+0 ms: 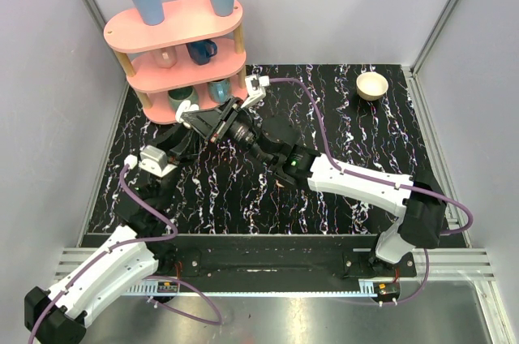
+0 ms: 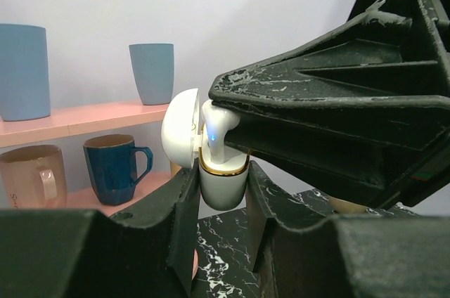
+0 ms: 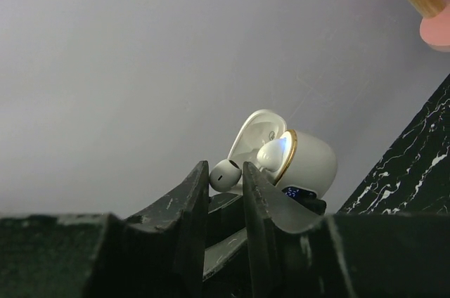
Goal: Insert the wireless bluetooth earbuds into the charging case
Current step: Insert the left earbud into the left side groove of the charging case.
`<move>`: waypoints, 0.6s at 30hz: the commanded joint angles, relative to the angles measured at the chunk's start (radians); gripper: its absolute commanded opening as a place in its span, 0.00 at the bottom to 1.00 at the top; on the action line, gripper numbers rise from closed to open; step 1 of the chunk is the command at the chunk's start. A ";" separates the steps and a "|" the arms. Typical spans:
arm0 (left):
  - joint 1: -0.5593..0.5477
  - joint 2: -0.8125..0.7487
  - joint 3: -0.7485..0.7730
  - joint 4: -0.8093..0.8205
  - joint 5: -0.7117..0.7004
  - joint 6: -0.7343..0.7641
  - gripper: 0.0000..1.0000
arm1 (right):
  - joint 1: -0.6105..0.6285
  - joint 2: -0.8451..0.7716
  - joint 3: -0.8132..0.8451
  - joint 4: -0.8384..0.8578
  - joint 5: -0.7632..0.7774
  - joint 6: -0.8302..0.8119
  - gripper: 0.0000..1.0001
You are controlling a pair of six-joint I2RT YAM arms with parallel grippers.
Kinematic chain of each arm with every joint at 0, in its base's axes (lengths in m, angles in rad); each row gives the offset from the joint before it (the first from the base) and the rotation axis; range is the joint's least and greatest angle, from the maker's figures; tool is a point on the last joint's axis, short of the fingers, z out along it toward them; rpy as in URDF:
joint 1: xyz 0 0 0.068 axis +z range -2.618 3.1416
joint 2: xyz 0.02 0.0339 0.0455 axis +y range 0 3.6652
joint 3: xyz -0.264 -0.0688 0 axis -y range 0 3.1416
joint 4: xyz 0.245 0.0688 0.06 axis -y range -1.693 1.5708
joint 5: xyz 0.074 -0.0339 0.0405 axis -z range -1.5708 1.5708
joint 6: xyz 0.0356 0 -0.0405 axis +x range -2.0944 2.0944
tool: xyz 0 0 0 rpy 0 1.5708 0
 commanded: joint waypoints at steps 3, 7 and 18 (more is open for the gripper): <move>-0.004 -0.029 0.055 0.093 -0.012 -0.007 0.00 | 0.017 -0.020 0.055 -0.103 0.072 -0.102 0.41; -0.004 -0.033 0.054 0.090 -0.012 -0.010 0.00 | 0.022 -0.017 0.070 -0.112 0.073 -0.128 0.41; -0.004 -0.039 0.063 0.058 -0.018 -0.031 0.00 | 0.033 -0.015 0.152 -0.202 0.129 -0.251 0.53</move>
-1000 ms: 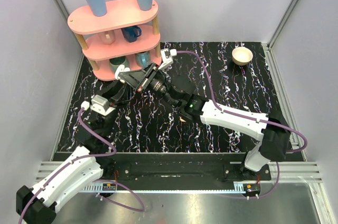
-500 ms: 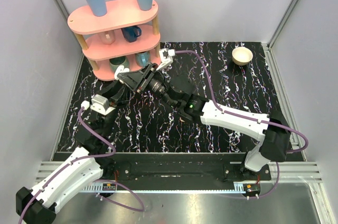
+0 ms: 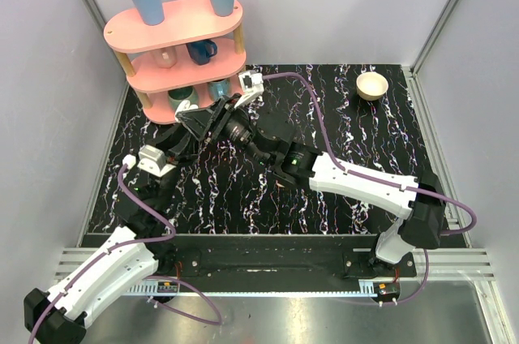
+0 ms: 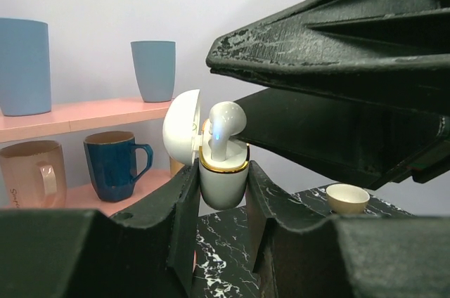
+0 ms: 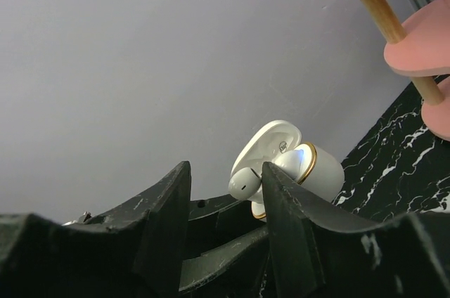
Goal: Insert the wireless bluetooth earbuds into the charging case
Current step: Insert the left earbud into the left side groove of the charging case, then close the charging case with the earbuds.
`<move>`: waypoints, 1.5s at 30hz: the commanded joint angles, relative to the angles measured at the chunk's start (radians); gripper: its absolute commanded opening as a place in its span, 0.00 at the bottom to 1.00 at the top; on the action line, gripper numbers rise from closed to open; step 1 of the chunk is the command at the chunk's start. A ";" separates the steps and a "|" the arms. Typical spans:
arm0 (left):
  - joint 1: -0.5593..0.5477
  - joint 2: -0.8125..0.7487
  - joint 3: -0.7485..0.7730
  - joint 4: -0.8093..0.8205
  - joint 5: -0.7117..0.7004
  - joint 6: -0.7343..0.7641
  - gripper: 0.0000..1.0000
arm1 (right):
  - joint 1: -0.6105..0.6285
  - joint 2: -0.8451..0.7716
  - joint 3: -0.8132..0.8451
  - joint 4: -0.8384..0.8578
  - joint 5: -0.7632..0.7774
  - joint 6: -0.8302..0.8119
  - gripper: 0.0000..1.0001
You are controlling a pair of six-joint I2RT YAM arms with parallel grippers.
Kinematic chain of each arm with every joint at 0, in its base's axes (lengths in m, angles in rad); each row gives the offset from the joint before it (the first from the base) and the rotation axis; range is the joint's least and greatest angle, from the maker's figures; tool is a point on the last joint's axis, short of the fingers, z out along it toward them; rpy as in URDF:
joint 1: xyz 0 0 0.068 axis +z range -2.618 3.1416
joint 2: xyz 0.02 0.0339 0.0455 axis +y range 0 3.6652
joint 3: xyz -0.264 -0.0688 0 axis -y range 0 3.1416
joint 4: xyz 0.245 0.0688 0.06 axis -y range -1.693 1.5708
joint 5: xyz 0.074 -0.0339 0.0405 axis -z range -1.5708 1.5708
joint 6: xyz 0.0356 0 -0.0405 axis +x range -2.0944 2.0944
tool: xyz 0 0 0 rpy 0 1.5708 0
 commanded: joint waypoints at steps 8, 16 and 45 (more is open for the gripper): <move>-0.004 -0.032 0.070 0.047 -0.016 -0.028 0.00 | 0.014 -0.032 0.089 -0.077 0.085 -0.191 0.57; -0.004 -0.049 0.097 -0.065 -0.010 -0.033 0.00 | 0.016 -0.078 0.139 -0.102 0.059 -0.311 0.58; -0.004 -0.036 0.229 -0.364 0.485 0.097 0.00 | -0.038 0.341 1.024 -1.235 0.011 -0.554 0.61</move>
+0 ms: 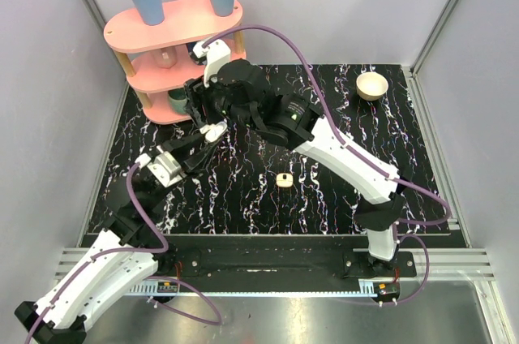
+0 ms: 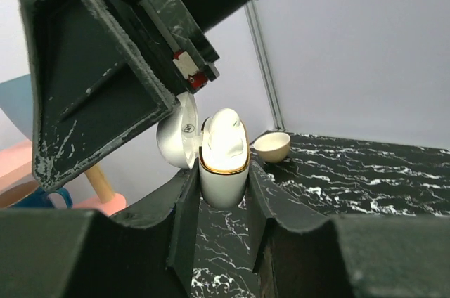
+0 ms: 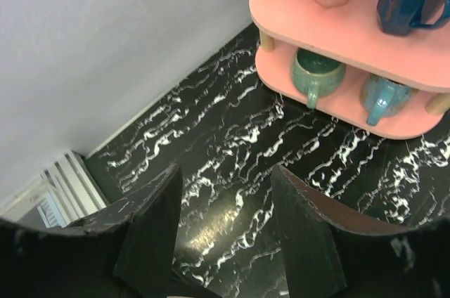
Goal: Insert the wireless bluetooth earbuds into the charging case
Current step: Close the charging case with the earbuds.
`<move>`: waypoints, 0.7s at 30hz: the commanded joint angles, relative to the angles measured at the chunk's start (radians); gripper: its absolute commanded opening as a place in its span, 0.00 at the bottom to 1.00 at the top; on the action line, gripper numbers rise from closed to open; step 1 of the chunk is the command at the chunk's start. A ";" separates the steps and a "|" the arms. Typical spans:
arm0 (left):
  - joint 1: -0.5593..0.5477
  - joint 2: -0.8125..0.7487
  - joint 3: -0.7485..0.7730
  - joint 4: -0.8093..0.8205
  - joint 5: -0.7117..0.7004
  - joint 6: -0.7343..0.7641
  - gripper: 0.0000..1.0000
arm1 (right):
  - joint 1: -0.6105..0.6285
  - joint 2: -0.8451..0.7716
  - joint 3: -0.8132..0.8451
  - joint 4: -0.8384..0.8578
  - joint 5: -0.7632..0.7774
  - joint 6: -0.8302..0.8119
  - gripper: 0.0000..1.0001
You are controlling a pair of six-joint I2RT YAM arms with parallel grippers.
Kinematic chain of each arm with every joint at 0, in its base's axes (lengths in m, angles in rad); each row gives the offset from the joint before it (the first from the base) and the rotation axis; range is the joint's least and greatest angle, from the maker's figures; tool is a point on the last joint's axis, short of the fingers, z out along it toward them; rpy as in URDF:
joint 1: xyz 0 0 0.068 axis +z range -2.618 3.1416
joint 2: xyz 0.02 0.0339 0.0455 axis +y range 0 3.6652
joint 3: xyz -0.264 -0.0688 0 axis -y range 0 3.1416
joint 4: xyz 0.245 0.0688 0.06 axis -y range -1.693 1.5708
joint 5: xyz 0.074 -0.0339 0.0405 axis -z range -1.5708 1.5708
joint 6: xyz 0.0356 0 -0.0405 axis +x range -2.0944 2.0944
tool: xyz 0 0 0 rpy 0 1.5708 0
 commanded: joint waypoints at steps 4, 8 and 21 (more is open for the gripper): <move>-0.003 0.017 0.050 0.025 0.046 0.025 0.00 | -0.007 0.027 0.100 -0.174 0.012 -0.048 0.61; -0.003 0.022 0.050 0.031 0.003 0.020 0.00 | -0.008 0.001 0.054 -0.178 0.029 -0.045 0.61; -0.003 0.049 0.078 -0.001 -0.149 -0.072 0.00 | -0.005 -0.168 -0.220 -0.080 0.060 -0.004 0.62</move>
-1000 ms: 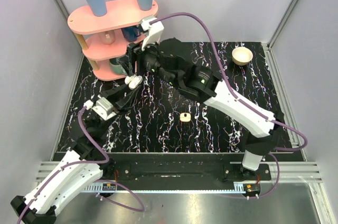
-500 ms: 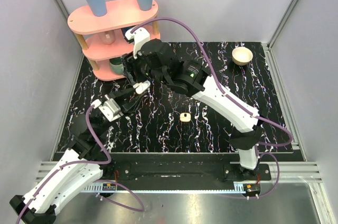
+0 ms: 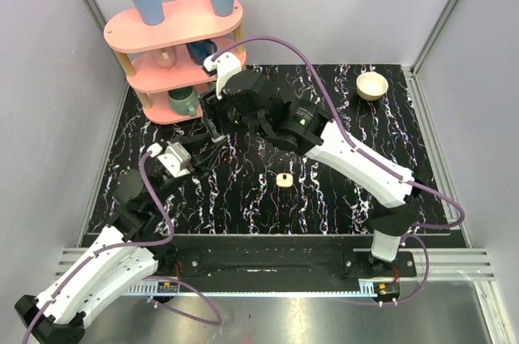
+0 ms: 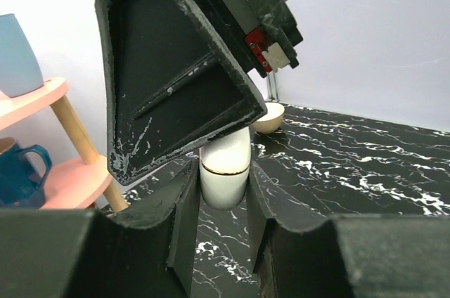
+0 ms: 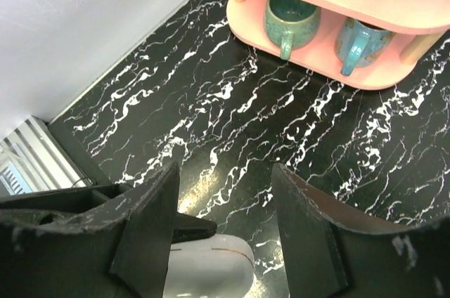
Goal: Insert the wireless bluetooth earbuds into the charging case
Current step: Close the charging case with the earbuds, then place the charging case with the earbuds at the center of the board.
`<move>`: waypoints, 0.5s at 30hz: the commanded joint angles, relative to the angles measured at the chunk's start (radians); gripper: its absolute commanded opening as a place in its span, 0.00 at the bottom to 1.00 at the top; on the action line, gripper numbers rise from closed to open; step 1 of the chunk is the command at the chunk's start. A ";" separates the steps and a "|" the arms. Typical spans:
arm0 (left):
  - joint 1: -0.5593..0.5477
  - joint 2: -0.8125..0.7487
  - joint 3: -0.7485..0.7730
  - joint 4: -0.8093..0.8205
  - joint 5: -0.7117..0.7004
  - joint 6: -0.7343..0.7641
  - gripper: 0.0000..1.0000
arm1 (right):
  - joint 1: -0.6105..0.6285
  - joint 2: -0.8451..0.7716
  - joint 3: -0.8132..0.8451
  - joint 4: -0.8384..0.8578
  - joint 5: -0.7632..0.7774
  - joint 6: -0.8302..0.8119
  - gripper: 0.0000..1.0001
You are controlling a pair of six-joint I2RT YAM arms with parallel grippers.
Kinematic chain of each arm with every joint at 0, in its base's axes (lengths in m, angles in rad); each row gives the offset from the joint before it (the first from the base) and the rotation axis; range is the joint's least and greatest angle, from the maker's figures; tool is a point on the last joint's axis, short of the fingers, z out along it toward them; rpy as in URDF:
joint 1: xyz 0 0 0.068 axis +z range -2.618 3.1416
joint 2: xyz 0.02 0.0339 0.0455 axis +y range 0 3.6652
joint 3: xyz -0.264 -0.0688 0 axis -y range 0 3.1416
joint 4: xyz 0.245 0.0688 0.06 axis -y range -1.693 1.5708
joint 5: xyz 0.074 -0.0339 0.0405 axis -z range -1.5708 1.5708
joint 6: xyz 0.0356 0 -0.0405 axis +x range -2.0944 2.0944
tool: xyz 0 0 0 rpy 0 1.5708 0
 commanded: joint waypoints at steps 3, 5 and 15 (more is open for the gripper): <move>0.003 0.038 0.112 0.001 -0.090 -0.128 0.00 | -0.004 -0.140 -0.158 0.090 0.090 0.000 0.63; 0.004 0.082 0.158 -0.120 -0.093 -0.212 0.00 | -0.028 -0.170 -0.173 0.099 0.170 0.006 0.64; 0.024 0.210 0.052 -0.171 0.104 -0.545 0.00 | -0.275 -0.363 -0.546 0.165 0.112 0.153 0.71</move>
